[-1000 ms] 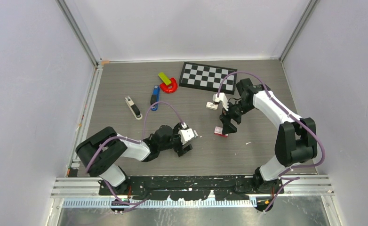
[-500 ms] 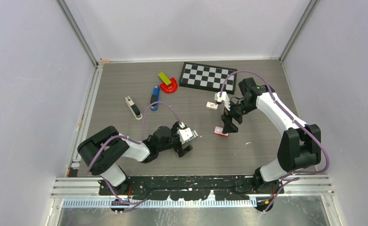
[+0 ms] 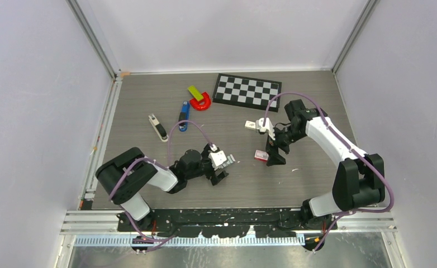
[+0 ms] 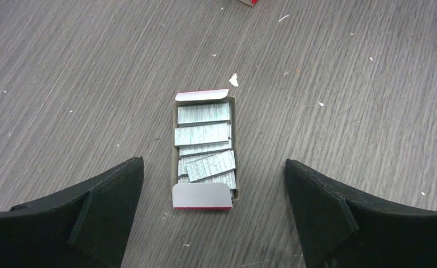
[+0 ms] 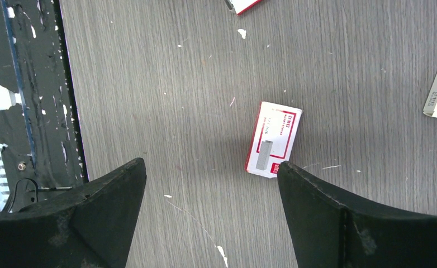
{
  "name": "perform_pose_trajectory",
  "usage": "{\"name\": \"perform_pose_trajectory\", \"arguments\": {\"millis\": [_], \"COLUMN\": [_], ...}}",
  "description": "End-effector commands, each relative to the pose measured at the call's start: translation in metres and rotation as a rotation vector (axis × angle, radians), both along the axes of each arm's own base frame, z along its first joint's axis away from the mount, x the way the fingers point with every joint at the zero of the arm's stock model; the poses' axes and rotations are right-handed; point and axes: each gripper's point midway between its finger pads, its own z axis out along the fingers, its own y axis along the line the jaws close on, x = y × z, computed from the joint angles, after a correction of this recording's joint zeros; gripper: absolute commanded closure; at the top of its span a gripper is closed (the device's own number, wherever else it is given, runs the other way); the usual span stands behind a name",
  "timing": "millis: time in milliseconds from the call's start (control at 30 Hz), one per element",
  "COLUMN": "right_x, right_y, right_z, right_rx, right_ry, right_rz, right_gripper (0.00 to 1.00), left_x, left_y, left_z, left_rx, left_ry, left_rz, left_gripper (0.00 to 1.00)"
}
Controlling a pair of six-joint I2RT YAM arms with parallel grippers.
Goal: Unload the staples from the stapler
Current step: Close the staple box at the center of the board.
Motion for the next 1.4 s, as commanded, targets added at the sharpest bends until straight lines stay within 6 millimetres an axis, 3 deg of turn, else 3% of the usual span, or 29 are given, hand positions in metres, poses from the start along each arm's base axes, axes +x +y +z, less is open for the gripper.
{"name": "perform_pose_trajectory", "arguments": {"millis": [0, 167, 633, 833, 867, 933, 1133, 1367], "right_x": [0.006, 0.006, 0.012, 0.011, 0.011, 0.013, 0.031, 0.038], "right_y": [0.005, 0.005, -0.005, -0.015, -0.017, -0.019, -0.017, -0.013], "right_z": [0.011, 0.011, 0.000, -0.015, -0.020, -0.028, -0.044, -0.063], "right_rx": [0.043, 0.040, -0.026, -0.078, -0.088, -0.101, -0.110, -0.135], "right_ry": [-0.071, -0.070, -0.083, -0.130, -0.159, -0.195, -0.196, -0.151], "right_rz": [0.030, 0.027, 0.013, 0.084, 0.128, 0.174, 0.166, 0.114], "right_gripper": [0.09, 0.09, 0.09, 0.08, 0.07, 0.04, 0.02, 0.02], "left_x": [0.011, 0.016, 0.016, 0.011, 0.011, 0.010, 0.007, 0.000], "left_y": [-0.008, -0.012, -0.008, -0.012, -0.013, -0.013, -0.017, -0.024], "left_z": [0.012, 0.007, -0.007, -0.006, -0.007, -0.007, -0.005, -0.005], "left_rx": [-0.051, -0.059, 0.012, 0.014, 0.014, 0.015, -0.002, -0.022], "left_ry": [-0.076, -0.086, -0.049, -0.041, -0.040, -0.041, -0.039, -0.018], "left_rz": [-0.006, -0.001, -0.009, -0.048, -0.052, -0.055, -0.082, -0.131], "left_gripper": [0.03, 0.10, 0.42, 0.50, 0.53, 0.67, 0.67, 0.67]}}
